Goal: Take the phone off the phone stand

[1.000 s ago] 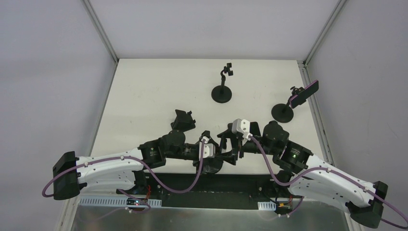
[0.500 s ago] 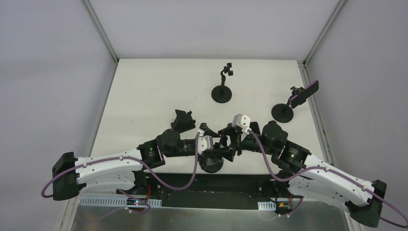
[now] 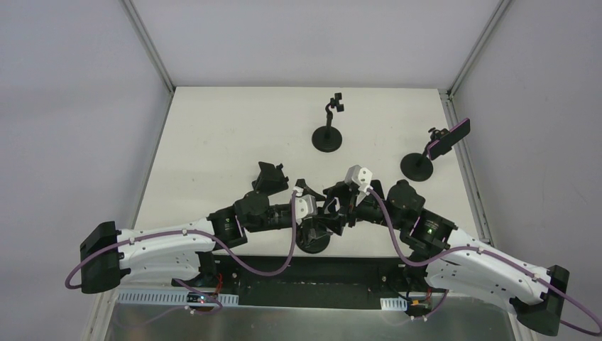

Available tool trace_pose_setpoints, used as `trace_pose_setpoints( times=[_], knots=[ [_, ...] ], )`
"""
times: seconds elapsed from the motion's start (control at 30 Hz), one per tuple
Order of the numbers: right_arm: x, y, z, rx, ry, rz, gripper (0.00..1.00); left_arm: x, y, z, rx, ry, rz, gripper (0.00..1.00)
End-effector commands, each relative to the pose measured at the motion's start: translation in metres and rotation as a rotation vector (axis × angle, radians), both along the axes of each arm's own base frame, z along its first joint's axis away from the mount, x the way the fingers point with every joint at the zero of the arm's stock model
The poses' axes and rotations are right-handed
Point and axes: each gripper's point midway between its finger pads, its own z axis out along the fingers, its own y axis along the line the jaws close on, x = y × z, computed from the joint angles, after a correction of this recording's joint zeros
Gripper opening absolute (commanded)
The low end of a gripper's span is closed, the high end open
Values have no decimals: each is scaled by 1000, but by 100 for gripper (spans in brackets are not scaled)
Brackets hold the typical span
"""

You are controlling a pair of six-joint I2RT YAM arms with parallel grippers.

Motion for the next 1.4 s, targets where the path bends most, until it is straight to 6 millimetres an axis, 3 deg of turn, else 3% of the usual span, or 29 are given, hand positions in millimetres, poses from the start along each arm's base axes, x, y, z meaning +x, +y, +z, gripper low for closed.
trace_pose_setpoints(
  times=[0.0,0.37,0.8,1.0,1.37],
  knots=[
    [5,0,32,110,-57,-27,0,5,-3,13,-65,11,40,98],
    [3,-2,29,110,-75,-22,0,6,-8,15,-69,34,40,73],
    [6,-6,21,89,-65,-46,0,9,-6,13,-69,33,56,34],
    [5,-10,18,68,-77,-48,0,9,-6,10,-63,34,57,0],
    [32,-24,9,11,-73,-175,0,-4,-7,7,-51,4,-27,0]
  ],
)
